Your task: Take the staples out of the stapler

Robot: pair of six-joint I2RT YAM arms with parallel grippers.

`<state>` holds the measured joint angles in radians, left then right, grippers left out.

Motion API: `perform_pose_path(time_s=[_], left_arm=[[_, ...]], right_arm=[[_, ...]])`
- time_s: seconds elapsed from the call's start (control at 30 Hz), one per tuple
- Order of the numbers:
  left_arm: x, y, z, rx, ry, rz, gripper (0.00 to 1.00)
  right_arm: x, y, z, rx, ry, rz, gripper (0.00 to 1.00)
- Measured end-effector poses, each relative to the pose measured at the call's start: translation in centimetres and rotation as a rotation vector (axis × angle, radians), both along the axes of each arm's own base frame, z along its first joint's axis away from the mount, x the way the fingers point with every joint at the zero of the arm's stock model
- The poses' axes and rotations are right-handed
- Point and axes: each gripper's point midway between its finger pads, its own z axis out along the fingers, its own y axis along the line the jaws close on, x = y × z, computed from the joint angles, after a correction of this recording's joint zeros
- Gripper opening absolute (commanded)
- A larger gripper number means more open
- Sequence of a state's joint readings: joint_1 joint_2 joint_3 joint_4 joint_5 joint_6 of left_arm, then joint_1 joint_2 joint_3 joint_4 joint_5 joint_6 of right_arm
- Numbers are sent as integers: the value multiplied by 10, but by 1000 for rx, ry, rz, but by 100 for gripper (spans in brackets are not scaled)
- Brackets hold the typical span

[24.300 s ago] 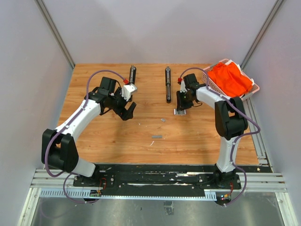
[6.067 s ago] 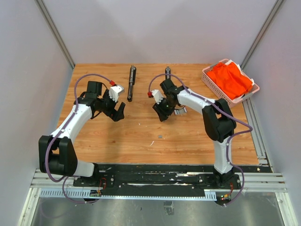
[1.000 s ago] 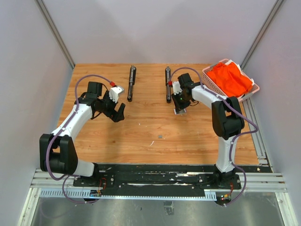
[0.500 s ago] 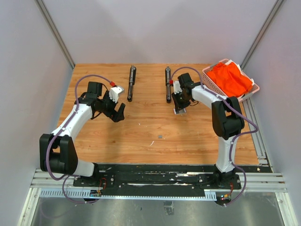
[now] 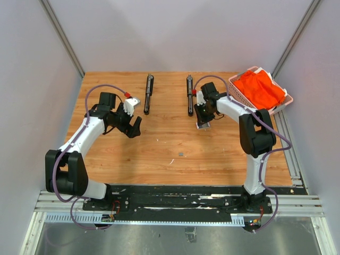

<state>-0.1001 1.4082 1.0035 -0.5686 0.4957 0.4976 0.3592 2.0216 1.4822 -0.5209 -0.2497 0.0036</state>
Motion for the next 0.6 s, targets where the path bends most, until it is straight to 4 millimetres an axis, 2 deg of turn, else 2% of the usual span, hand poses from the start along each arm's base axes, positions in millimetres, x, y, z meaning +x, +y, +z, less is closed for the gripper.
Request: perform_pose_path(time_s=[0.6], left_arm=[[0,0,0,0,1,0,98]], right_arm=[[0,0,0,3,4,-11,21]])
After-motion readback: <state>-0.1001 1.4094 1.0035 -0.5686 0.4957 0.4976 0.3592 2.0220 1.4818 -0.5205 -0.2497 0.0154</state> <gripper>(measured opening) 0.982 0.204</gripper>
